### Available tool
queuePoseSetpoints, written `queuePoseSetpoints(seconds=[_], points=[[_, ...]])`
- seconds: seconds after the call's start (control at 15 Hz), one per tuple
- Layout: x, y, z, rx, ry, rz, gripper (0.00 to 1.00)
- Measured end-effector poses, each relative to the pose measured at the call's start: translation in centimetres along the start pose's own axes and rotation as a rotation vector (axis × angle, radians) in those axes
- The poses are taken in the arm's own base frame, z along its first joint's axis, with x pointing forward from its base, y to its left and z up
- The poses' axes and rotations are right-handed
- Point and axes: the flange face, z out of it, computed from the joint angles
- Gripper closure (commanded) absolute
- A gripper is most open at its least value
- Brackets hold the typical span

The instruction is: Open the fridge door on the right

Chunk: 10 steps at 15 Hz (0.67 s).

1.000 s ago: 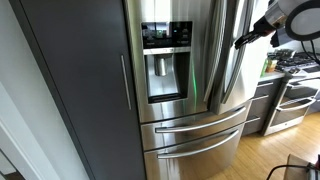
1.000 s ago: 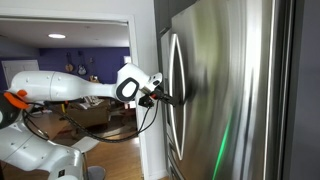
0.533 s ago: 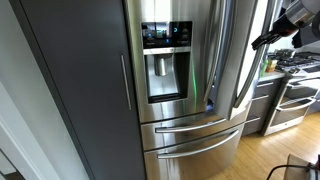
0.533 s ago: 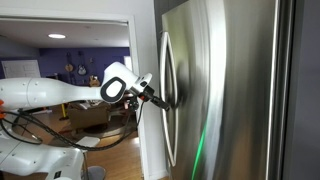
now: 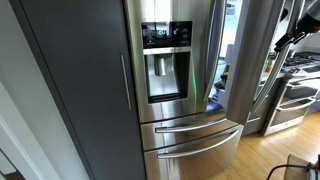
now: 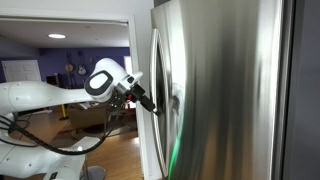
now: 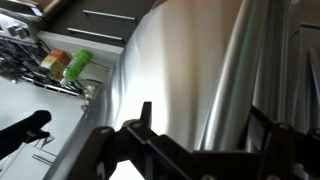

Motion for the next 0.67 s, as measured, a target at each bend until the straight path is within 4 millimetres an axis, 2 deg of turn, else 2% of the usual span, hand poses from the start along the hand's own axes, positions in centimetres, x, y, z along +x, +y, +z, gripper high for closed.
queuePoseSetpoints(seconds=[0.33, 0.67], points=[[-2.3, 2.6, -1.0, -0.183, -0.098, -0.005, 0.00], [-4.3, 5.7, -1.1, -0.381, -0.215, 0.035, 0.00]])
